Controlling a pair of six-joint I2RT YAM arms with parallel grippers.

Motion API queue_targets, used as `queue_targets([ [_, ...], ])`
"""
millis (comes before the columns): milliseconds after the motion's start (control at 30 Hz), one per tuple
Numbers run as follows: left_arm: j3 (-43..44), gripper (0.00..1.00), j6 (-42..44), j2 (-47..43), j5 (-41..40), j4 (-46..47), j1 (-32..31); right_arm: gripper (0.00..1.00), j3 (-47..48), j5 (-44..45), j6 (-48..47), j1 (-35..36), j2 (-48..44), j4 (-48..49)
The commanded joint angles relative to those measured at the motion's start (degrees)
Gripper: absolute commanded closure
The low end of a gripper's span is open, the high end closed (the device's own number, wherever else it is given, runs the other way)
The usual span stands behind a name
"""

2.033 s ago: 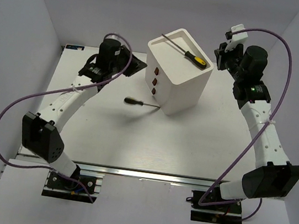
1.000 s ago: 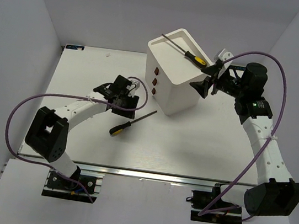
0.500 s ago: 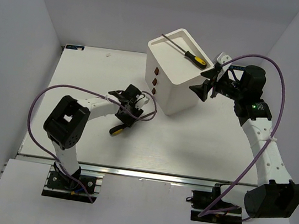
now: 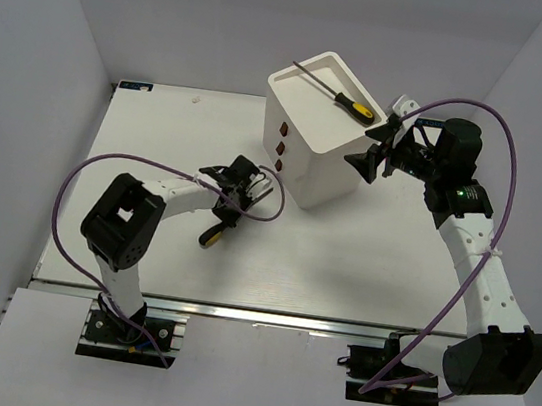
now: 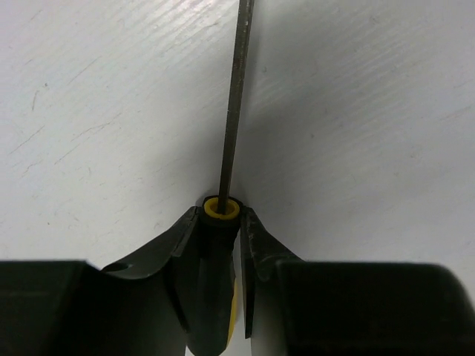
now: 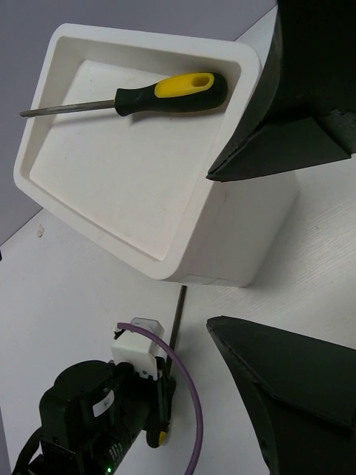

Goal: Sort the tools into containers

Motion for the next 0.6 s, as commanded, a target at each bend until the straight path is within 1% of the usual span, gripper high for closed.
queue_targets([
  [0, 0.6, 1.00, -4.2, 0.1, -4.7, -2.6, 0.1, 0.22, 1.1, 0.5, -1.2, -0.2, -0.5, -0.8],
  [33, 1.7, 1.00, -8.3, -2.1, -5.6, -4.6, 0.2, 0.22, 1.1, 0.8, -1.3, -0.1, -0.4, -0.8],
  [67, 4.3, 1.00, -10.0, -3.6, -5.1, -5.5, 1.1, 0.22, 1.1, 0.9, -1.3, -0.2, -0.5, -0.9],
  [100, 5.4, 1.00, -12.0, -5.2, -3.9, -6.2, 2.0, 0.21, 1.1, 1.0, -1.4, -0.2, -0.5, -0.8],
  [133, 6.5, 1.00, -16.1, -7.0, -2.3, -7.2, 3.0, 0.22, 1.1, 1.1, -1.4, -0.2, -0.4, -0.7],
  [200, 8.4, 1.00, -20.9, -12.5, 3.9, -7.3, 7.5, 0.21, 0.9, 1.2, -1.4, -0.3, -0.2, -0.6],
  [233, 8.4, 1.00, -25.7, -14.5, 7.4, -6.0, 9.3, 0.21, 0.9, 1.2, -1.3, -0.2, -0.2, -0.4],
  [267, 8.0, 1.00, -28.0, -18.4, 15.7, -4.3, 13.5, 0.21, 0.8, 1.2, -1.3, -0.3, -0.2, -0.3],
  [300, 5.6, 1.00, -33.4, -20.6, 19.5, 0.7, 15.5, 0.22, 0.8, 1.2, -1.3, -0.3, -0.1, -0.1],
  [367, 2.9, 1.00, -39.6, -24.8, 23.7, 6.7, 18.5, 0.22, 0.9, 1.5, -1.2, -0.3, 0.1, 0.2],
  [400, 1.7, 1.00, -42.5, -28.3, 25.5, 9.9, 18.7, 0.21, 1.0, 1.7, -1.2, -0.3, 0.3, 0.3],
  [433, 0.3, 1.00, -47.9, -29.6, 25.9, 15.2, 19.0, 0.21, 1.1, 2.0, -1.2, -0.4, 0.4, 0.4],
  [467, 0.2, 1.00, -50.4, -30.5, 26.1, 17.3, 19.0, 0.21, 1.2, 2.3, -1.4, -0.4, 0.3, 0.5],
  [500, 0.1, 1.00, -53.0, -31.1, 27.0, 21.8, 19.0, 0.21, 1.2, 2.4, -1.5, -0.6, 0.3, 0.4],
  [533, 0.1, 1.00, -58.6, -31.1, 27.4, 24.9, 19.0, 0.22, 1.2, 2.9, -1.6, -0.7, 0.4, 0.7],
  [567, 0.1, 1.00, -61.4, -30.9, 27.6, 27.9, 18.9, 0.21, 1.2, 3.2, -1.6, -0.7, 0.3, 0.9],
])
